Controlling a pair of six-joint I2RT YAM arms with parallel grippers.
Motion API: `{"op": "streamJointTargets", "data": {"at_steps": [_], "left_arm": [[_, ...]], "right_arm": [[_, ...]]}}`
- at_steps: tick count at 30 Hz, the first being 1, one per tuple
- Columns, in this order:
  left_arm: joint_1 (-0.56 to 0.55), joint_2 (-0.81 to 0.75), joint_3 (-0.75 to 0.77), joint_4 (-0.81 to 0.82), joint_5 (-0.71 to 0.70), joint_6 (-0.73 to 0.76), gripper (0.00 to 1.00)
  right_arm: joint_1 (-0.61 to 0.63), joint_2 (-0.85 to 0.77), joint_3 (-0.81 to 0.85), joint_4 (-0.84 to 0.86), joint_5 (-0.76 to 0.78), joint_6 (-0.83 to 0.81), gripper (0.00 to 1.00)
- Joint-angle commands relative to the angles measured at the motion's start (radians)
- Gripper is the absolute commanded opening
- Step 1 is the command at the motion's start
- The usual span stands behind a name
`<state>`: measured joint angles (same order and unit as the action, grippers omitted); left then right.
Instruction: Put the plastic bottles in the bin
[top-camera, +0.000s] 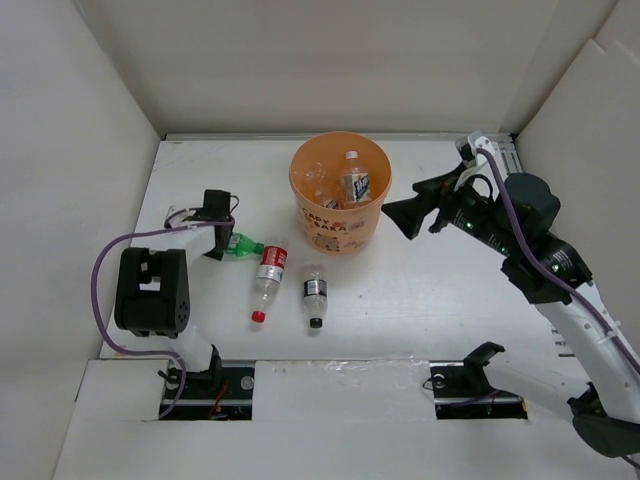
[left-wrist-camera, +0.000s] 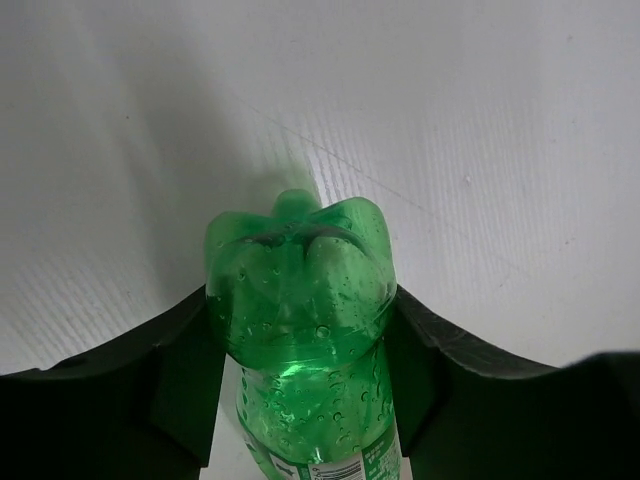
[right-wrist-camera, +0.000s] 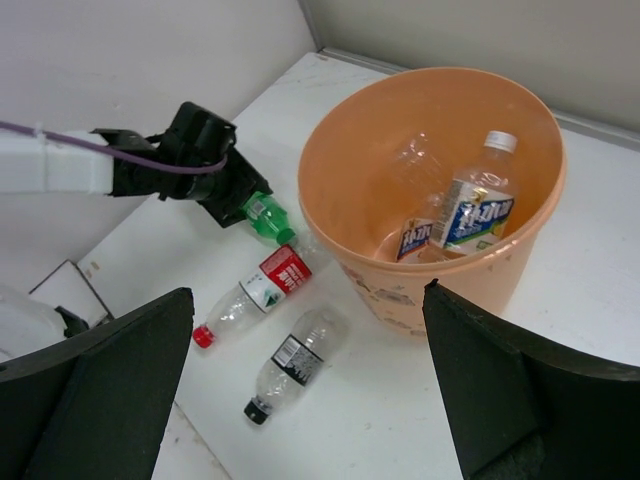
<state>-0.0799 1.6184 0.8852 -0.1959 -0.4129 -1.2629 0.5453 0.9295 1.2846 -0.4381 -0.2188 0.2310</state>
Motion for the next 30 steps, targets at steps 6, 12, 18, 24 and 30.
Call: {"op": "streamJointTargets", "data": {"at_steps": [6, 12, 18, 24, 30], "left_arm": [[-0.053, -0.201, 0.150, -0.088, -0.073, 0.199, 0.00], [-0.077, -0.380, 0.293, -0.059, 0.004, 0.413, 0.00], [-0.077, -0.497, 0.391, -0.020, 0.272, 0.651, 0.00], [-0.077, -0.581, 0.422, 0.016, 0.635, 0.689, 0.00], [-0.077, -0.631, 0.420, 0.039, 0.765, 0.671, 0.00]], "right_arm": [[0.143, 0.084, 0.217, 0.004, 0.007, -0.077, 1.00], [0.223, 0.239, 0.277, 0.081, -0.040, -0.078, 1.00], [0.344, 0.437, 0.407, 0.179, -0.067, -0.091, 1.00], [0.401, 0.621, 0.541, 0.184, 0.025, -0.065, 1.00], [0.447, 0.758, 0.584, 0.236, 0.088, -0.047, 1.00]]}}
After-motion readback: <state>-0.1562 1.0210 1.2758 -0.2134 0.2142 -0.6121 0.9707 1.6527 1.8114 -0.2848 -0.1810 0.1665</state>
